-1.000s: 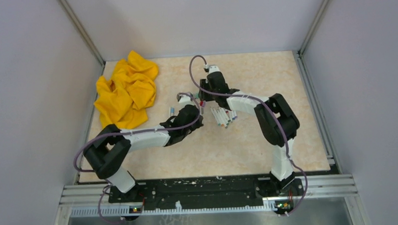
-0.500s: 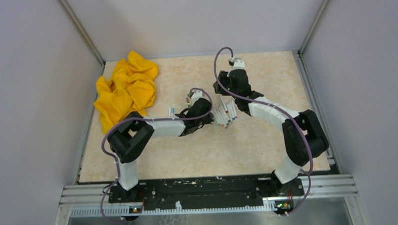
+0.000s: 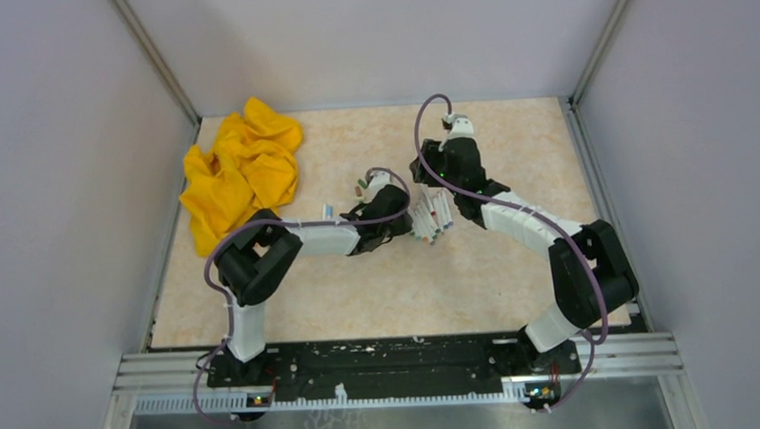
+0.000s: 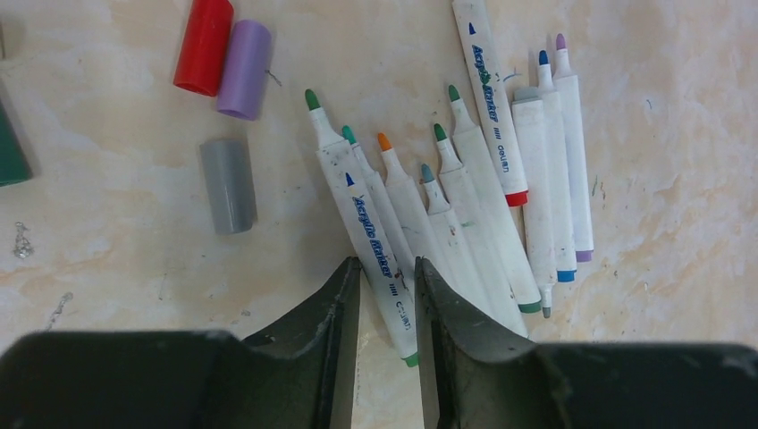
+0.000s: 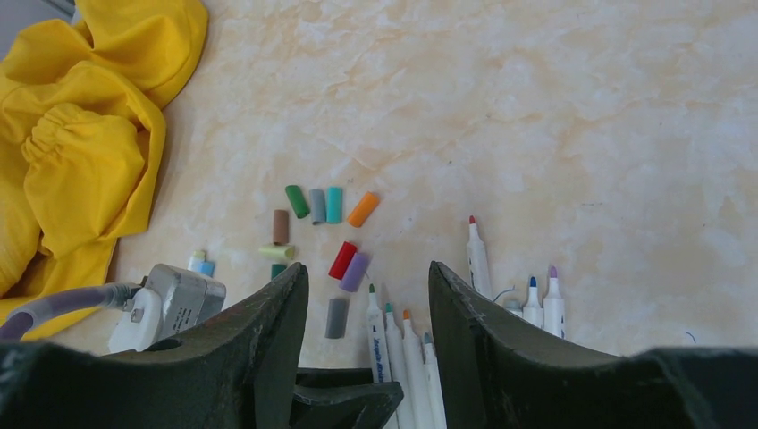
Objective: Open the pen caps
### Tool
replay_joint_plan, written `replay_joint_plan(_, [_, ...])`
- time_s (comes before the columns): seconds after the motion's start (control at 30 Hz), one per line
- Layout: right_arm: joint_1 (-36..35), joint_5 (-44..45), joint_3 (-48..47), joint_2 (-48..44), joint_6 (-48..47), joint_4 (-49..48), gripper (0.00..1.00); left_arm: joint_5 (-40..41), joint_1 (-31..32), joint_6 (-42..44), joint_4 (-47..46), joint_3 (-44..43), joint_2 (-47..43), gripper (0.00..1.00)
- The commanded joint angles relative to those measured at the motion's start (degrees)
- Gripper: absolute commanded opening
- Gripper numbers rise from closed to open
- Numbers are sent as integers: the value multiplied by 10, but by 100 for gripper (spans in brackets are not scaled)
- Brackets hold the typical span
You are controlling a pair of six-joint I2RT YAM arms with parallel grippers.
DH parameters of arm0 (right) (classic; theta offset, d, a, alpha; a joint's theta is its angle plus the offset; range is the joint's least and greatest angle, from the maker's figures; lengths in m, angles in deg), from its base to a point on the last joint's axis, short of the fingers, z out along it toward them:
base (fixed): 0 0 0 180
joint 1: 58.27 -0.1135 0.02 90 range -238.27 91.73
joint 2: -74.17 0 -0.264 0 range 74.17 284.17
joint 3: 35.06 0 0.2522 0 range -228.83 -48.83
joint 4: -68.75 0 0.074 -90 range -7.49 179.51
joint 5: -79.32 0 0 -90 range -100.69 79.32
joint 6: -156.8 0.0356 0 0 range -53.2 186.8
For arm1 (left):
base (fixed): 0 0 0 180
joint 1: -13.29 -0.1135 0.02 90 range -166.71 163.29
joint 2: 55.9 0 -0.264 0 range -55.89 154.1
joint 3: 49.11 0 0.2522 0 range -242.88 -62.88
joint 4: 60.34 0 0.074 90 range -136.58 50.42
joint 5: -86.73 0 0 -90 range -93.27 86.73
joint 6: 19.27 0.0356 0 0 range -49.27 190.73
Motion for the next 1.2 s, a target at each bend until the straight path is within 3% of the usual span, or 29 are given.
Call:
replay_joint_plan(0.0, [2,-5,2,-27,1,-16,52,19,-2,-32,44,3,-16,36])
replay_joint_plan(0.2, [2,-14,1,-35,-10,-13,52,47,-2,-34,38,28,-67,40])
replay_joint_plan(0.37, [2,-10,-13,-30,-17,1,52,114,-2,-23,33,72,-162,47])
replay_joint_plan(0.63, [-6,-28,-29,-13,-11,6,52,191,-9,34,168,79,-237,51])
replay_joint_plan(0.8, [-15,-32,-28,-12,-8,3,52,166,-57,67,278,50,-232,53])
replay_joint_plan(0.97, [-19,-39,-24,-12,-3,-7,52,97,-127,95,289,61,-231,53])
replay_joint_plan(1.17, [-21,-46,-25,-3,-3,-14,52,71,-143,113,288,49,-186,52])
